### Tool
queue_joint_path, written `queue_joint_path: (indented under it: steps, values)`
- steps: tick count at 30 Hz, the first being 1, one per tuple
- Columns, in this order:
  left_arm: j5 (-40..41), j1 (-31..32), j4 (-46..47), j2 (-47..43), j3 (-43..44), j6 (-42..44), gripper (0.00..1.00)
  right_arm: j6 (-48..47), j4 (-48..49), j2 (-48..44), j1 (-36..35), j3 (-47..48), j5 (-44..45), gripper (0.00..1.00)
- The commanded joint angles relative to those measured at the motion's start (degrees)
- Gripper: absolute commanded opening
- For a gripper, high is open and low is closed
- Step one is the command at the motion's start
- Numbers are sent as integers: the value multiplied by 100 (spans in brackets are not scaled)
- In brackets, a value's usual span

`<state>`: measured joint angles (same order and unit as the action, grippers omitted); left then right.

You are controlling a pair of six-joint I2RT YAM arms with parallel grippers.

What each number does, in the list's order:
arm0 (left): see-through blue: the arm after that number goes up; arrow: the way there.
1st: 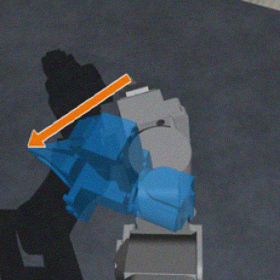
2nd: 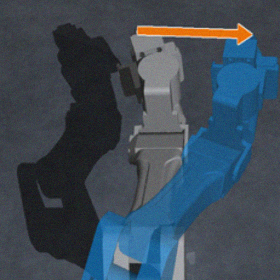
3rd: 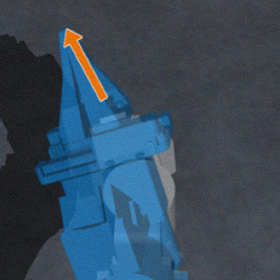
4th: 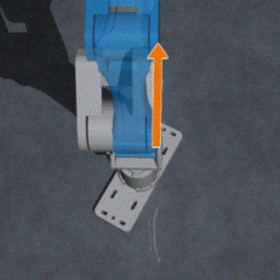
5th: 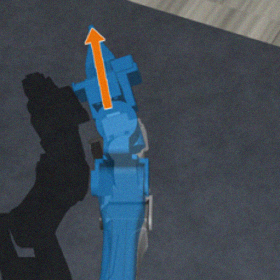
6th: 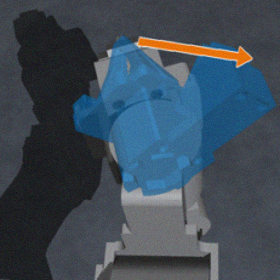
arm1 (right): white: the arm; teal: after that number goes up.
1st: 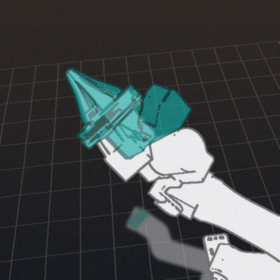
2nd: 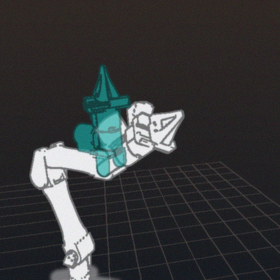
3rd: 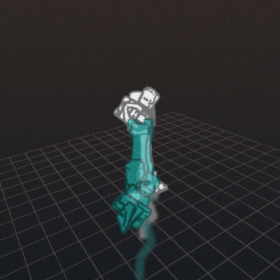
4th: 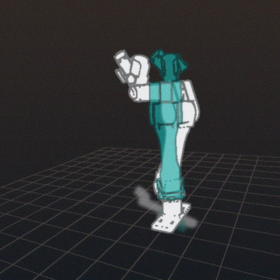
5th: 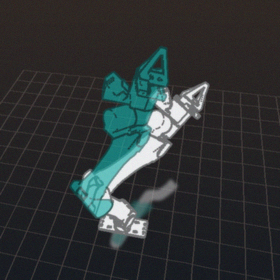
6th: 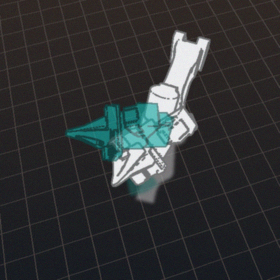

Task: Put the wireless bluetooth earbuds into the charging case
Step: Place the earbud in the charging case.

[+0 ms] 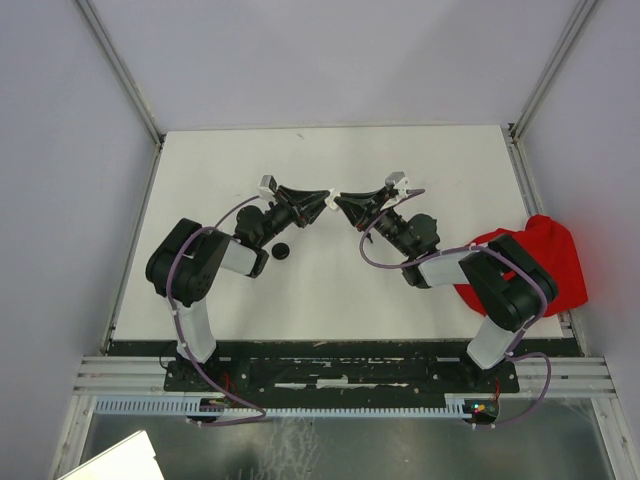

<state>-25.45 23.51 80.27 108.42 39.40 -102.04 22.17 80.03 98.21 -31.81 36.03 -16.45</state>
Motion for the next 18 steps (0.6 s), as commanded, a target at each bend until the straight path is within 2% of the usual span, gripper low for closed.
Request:
queue_joint_path:
  steps: [1, 11, 13, 16, 18]
  values:
    - [58, 31, 233, -269, 95, 113, 3, -115, 142, -218, 10, -43, 32, 1]
    - [94, 34, 259, -290, 116, 88, 3, -153, -23, -224, 9, -44, -29, 3]
    - [104, 32, 248, -316, 123, 99, 3, -152, -90, -230, 15, -35, -42, 17]
    - [111, 38, 144, -346, 121, 171, 3, -152, -76, -324, 9, -54, -60, 30]
    - [123, 32, 63, -348, 106, 244, 3, -157, 19, -447, 11, -91, -18, 43]
